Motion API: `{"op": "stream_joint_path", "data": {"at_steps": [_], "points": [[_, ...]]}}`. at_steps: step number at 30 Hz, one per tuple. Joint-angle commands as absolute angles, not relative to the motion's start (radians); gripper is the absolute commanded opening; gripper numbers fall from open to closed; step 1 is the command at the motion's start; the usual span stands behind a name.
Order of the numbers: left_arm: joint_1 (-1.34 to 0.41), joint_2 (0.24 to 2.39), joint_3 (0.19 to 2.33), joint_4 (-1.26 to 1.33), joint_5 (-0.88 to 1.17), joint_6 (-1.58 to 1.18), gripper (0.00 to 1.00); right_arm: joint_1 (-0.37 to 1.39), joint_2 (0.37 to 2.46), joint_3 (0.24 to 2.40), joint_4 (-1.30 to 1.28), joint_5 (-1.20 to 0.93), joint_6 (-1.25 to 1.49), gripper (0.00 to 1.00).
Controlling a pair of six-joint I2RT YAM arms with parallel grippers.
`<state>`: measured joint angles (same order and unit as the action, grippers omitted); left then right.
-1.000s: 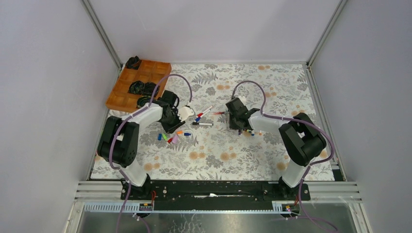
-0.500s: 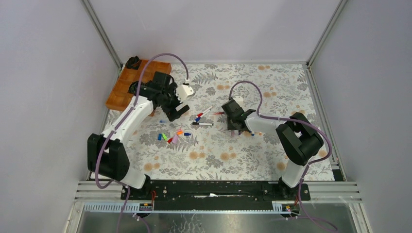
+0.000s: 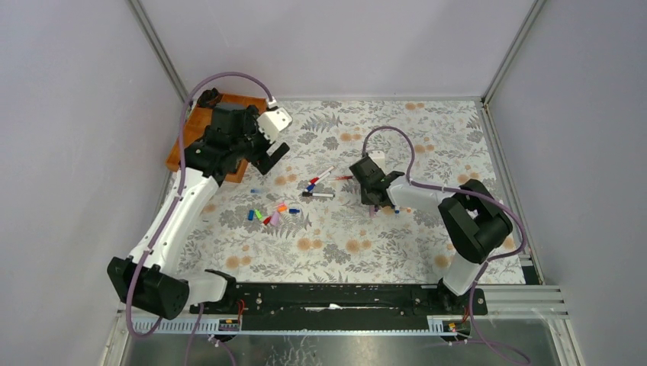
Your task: Open the pen caps
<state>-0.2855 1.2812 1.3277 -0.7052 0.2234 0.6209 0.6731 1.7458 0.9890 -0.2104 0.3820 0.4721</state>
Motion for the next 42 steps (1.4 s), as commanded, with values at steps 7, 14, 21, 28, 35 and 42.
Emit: {"op": "stream_joint_path", "data": {"at_steps": [7,14,21,28,35,42], "points": [[-0.279,1.327,1.466,-0.729,0.280,0.471,0.99,0.613,1.647,1.129,-0.201,0.199,0.224,0.61],[-0.251,1.170,1.326,-0.512,0.312,0.422,0.98,0.554,1.822,1.336,-0.293,-0.129,-0.204,0.68],[-0.249,1.245,1.401,-0.654,0.438,0.458,0.98,0.516,1.964,1.454,-0.375,-0.230,-0.350,0.69],[-0.248,1.225,1.399,-0.640,0.482,0.449,0.98,0.498,2.023,1.462,-0.354,-0.258,-0.386,0.68],[-0.248,1.228,1.393,-0.646,0.486,0.464,0.98,0.498,2.077,1.460,-0.341,-0.243,-0.417,0.67],[-0.248,1.222,1.366,-0.646,0.473,0.485,0.99,0.496,2.112,1.496,-0.352,-0.266,-0.439,0.61]]}}
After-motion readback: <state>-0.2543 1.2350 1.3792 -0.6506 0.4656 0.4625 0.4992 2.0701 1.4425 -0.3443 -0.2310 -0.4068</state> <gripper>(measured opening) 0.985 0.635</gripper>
